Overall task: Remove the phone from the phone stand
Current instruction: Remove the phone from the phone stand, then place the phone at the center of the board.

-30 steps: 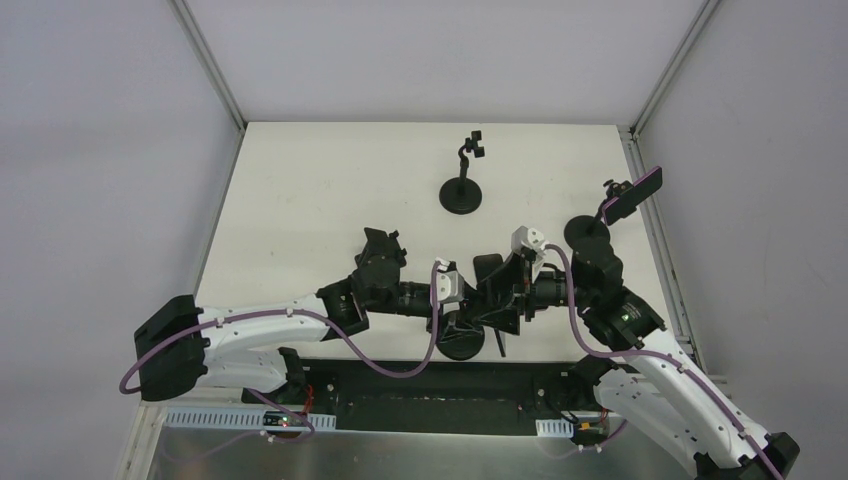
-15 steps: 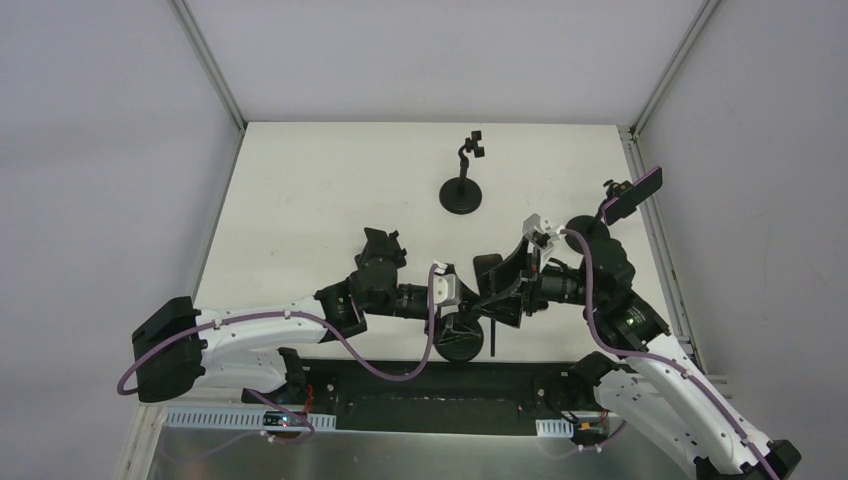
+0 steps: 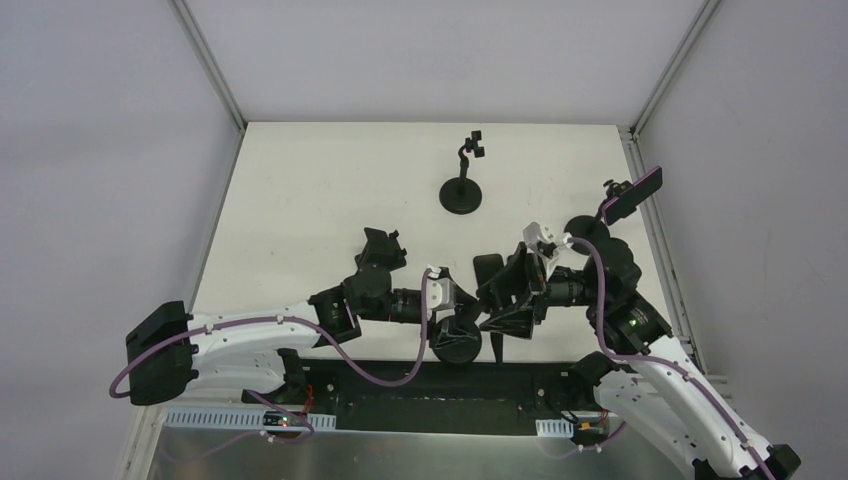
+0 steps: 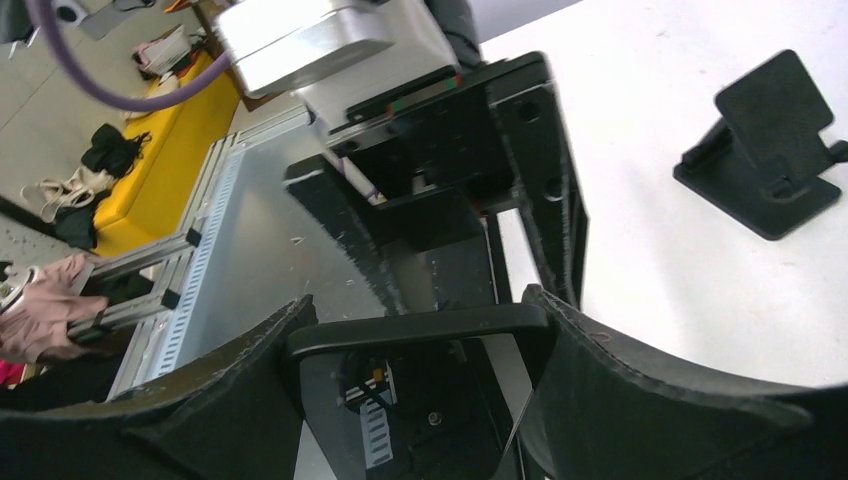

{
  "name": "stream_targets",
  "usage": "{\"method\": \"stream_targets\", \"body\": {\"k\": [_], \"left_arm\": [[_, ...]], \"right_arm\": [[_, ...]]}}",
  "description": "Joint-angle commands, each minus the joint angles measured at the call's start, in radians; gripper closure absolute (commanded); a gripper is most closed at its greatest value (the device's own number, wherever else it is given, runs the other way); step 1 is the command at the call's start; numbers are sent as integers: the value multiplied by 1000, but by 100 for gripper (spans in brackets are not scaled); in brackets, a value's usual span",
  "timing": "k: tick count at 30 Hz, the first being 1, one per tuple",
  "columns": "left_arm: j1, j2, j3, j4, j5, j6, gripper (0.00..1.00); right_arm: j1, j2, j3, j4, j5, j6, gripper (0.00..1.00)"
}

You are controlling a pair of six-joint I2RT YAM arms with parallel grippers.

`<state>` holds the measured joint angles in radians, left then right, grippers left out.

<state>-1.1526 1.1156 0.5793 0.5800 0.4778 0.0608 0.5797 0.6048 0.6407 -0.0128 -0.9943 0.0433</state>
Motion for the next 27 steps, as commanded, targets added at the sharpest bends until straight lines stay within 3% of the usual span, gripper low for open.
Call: {"method": "stream_targets", "body": {"k": [1,5,12,15,18,27], "left_arm": [[3,-35,-23,-28,-83,-32,100],[13,-75,-40,-44,-193,-22,100],[32,-152,-41,-194,-371,32,100],[35,-185,-42,-247,-457,38,100],[36,-229,-41,-313,-523,39,100],[36,-370,-56,-479,-666,-20,100]], "right_arm": [[-6,-48,55,59,-115,-24,100],[-6,-85,47,-5,55,-37,100],[-6,-123,49,-14,137,-37,100],[-6,-108,42,-35,294,-23,100],[-5,-43,38,-53,495,36,100],[16,268,146,-128,804,253,100]]}}
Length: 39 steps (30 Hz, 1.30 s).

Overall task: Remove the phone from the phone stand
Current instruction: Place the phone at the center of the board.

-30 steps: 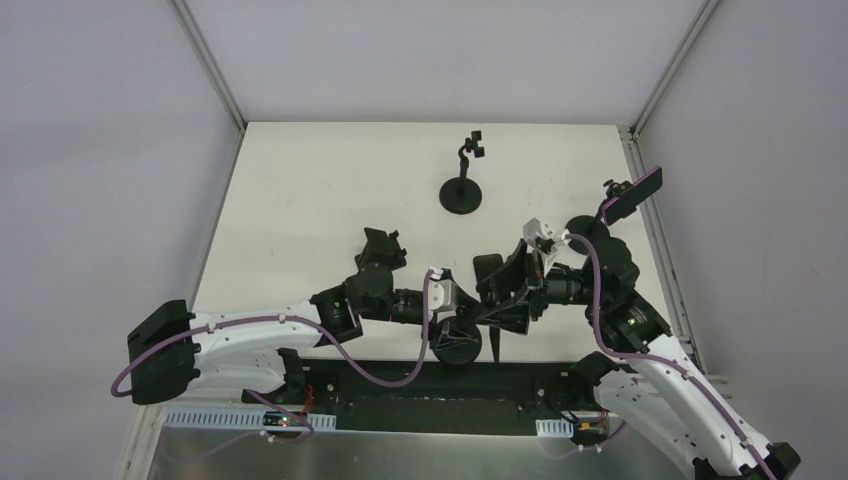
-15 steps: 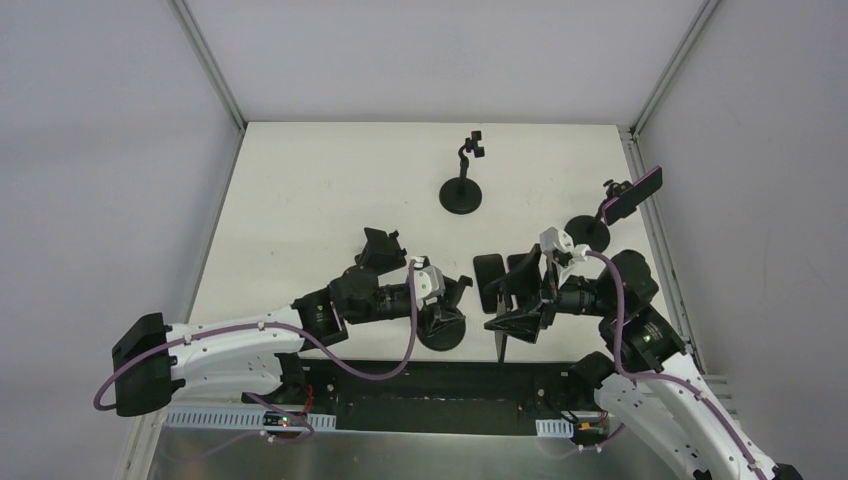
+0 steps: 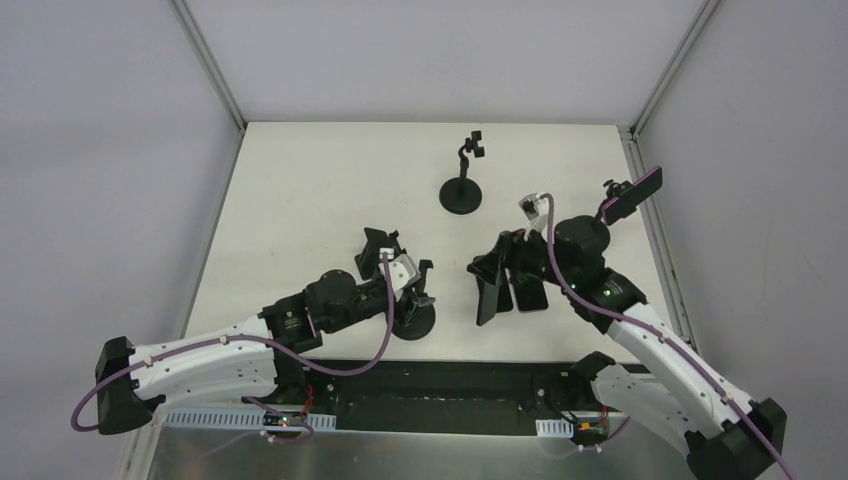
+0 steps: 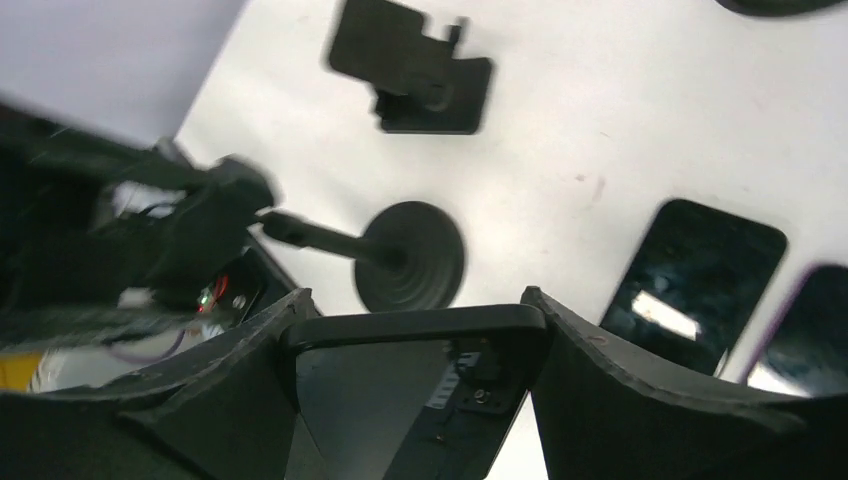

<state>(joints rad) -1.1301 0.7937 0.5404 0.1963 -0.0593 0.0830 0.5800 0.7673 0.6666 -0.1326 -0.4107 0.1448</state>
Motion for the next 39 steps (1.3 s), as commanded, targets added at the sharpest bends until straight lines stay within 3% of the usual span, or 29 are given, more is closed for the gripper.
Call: {"method": "stream_targets", "body": {"k": [1,8,18,26,39], "left_arm": [[13,-59,-22,-106,-152,-52,100],[13,-146,-68,-126,-230,-48,100],[13,-270,-133,-148,-306,-48,100],[13,-300,-151,-166,-316,-39,100],[13,-257,-140,-170,-318,-48,100]], "right_arm": [[23,148,148,-31,267,176,100],[105,451,304,-104,495,205,100],[156,794,414,-85,522,230,100],[184,913,448,-81,532,184,100],[204,977,475,-233,567,180,95]]}}
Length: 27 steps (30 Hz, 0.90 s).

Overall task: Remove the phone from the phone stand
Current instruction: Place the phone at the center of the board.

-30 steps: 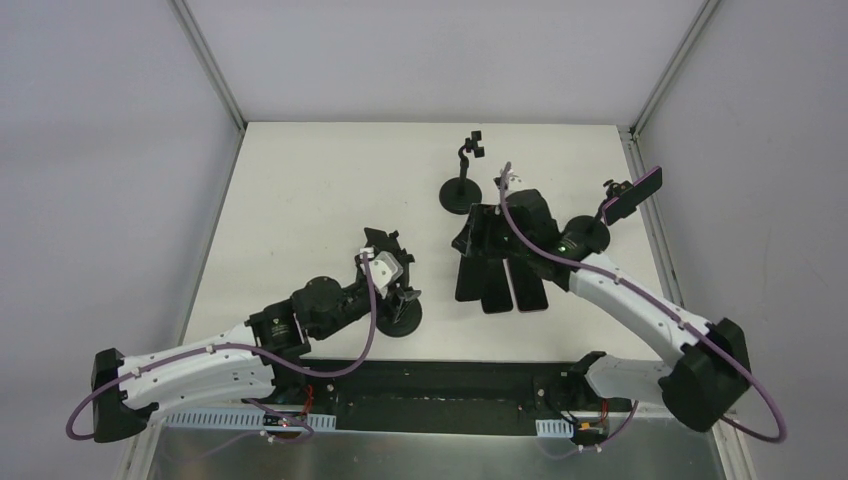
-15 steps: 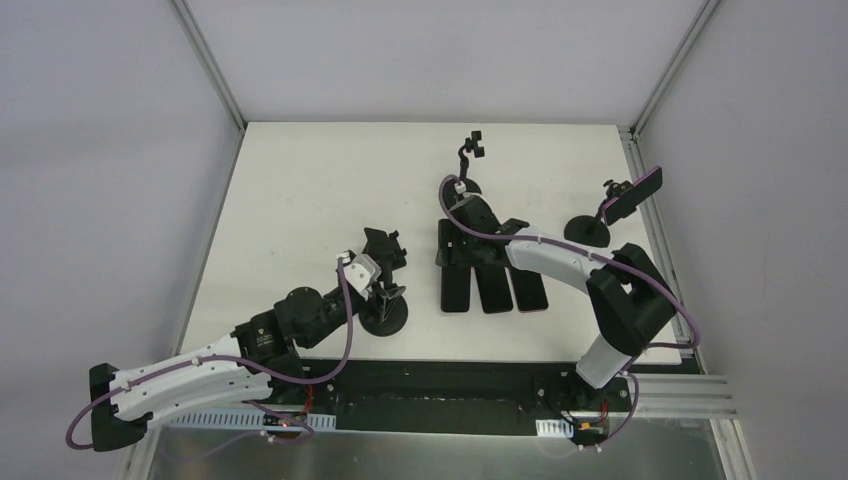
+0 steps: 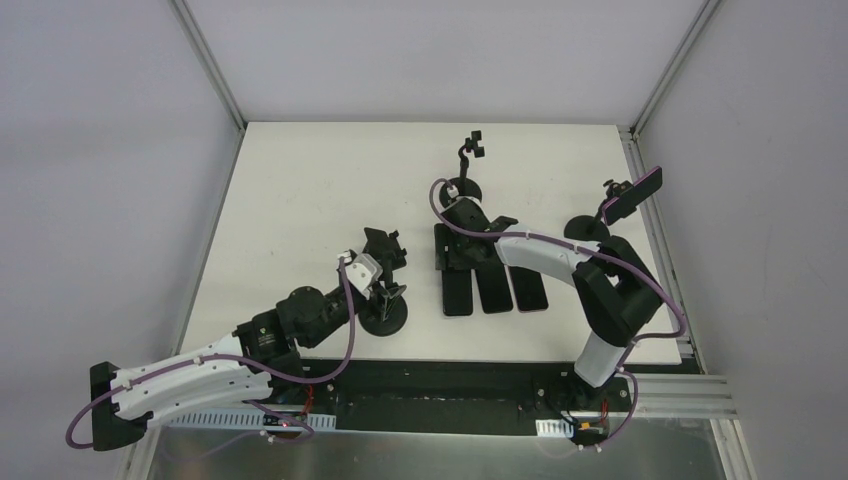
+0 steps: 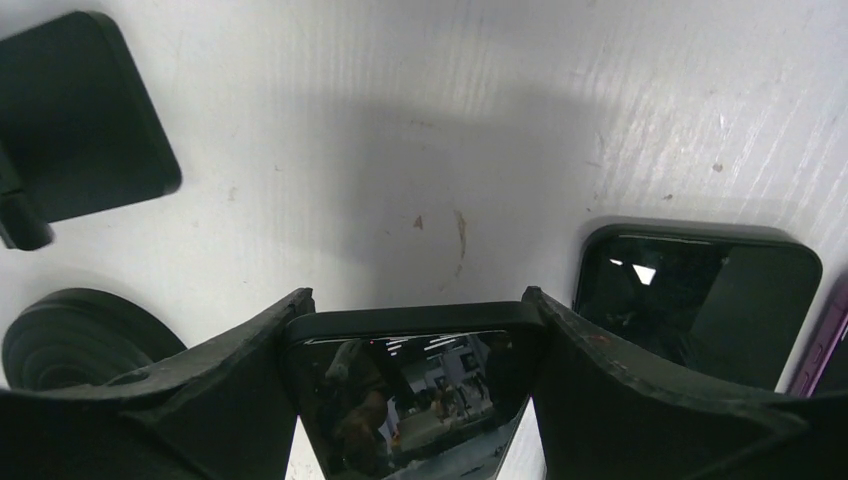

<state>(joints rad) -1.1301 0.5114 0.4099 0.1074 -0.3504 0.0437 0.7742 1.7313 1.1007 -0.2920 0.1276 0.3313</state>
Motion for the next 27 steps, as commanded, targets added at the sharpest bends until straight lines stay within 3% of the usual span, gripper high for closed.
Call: {"method": "stream_targets", "body": {"k": [1,6,13,19,27], "left_arm": [[13,26,-10,-83,-27,-9,100],[13,26,-11,-83,-26,-9,100],[13,41,-7,-83,-27,-9,100],[13,44,-3,-84,-24,-5,100],[13,30,-12,-87,-33,-8,100]], "right_arm": [[12,15,45,-89,32,-6,95],[22,18,52,-167,52,-14,91],[22,59,44,-172,58,-26,69],[21,98,65,-173,71,-28,62],[21,126,90,-190,89,-32,45]]}}
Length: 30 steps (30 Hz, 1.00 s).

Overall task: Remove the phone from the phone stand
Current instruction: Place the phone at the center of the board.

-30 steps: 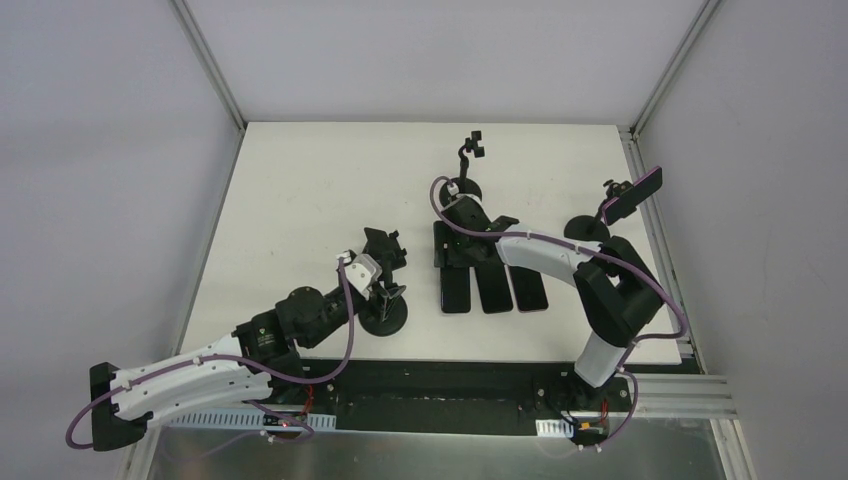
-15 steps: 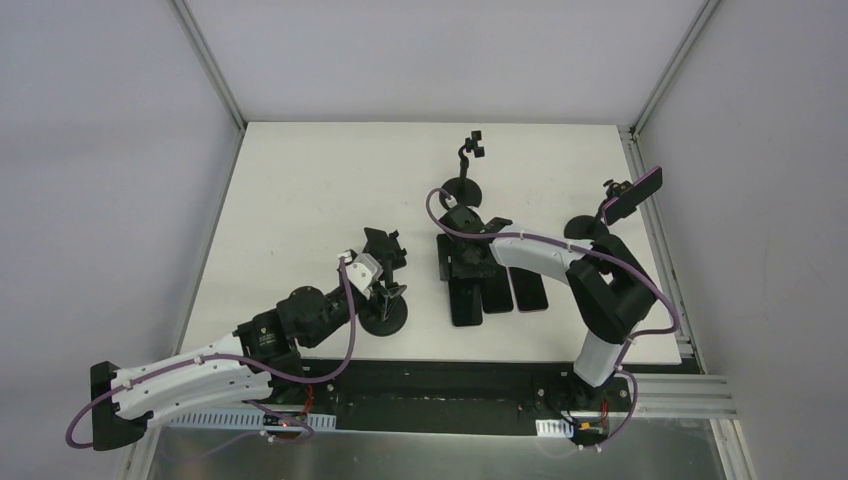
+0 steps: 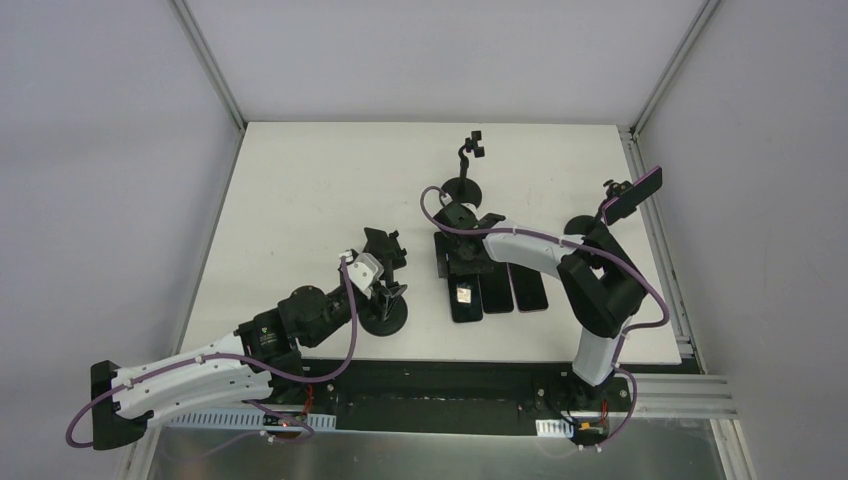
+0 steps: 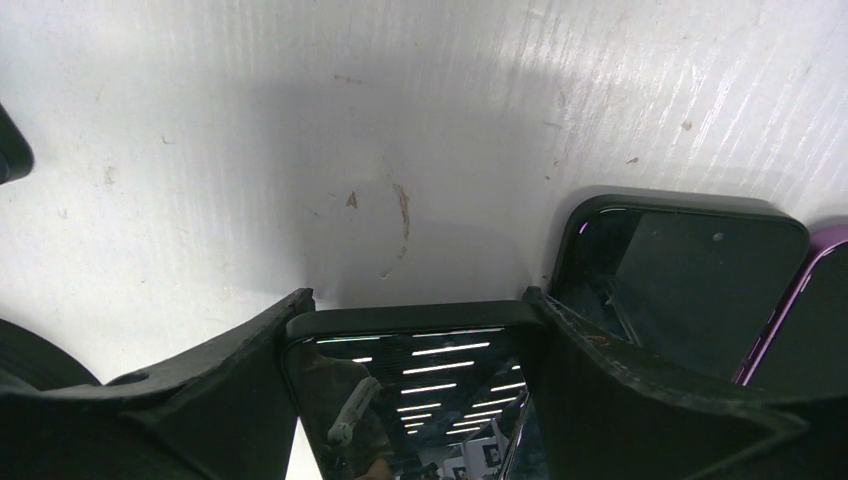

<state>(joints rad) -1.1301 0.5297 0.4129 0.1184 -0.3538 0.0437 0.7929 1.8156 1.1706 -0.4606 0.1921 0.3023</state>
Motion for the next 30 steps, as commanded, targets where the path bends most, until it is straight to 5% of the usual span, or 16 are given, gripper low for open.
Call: {"method": "stream_targets", "body": {"k": [1,11,24,30], "left_arm": [[13,13,-14,-98,-30,-8,100],[13,8,-16,-101,-17,4,90],[13,-1,12,-103,-43,-22,91],[16,1,74,-190,-225,-57,97]], "right_arm": [[3,47,23,-25,26,-3,43],[4,49,16,-30,23,3,19],[3,-89,31,-40,-23,-2,16],[2,-218,106,-90,-55,21,13]]}}
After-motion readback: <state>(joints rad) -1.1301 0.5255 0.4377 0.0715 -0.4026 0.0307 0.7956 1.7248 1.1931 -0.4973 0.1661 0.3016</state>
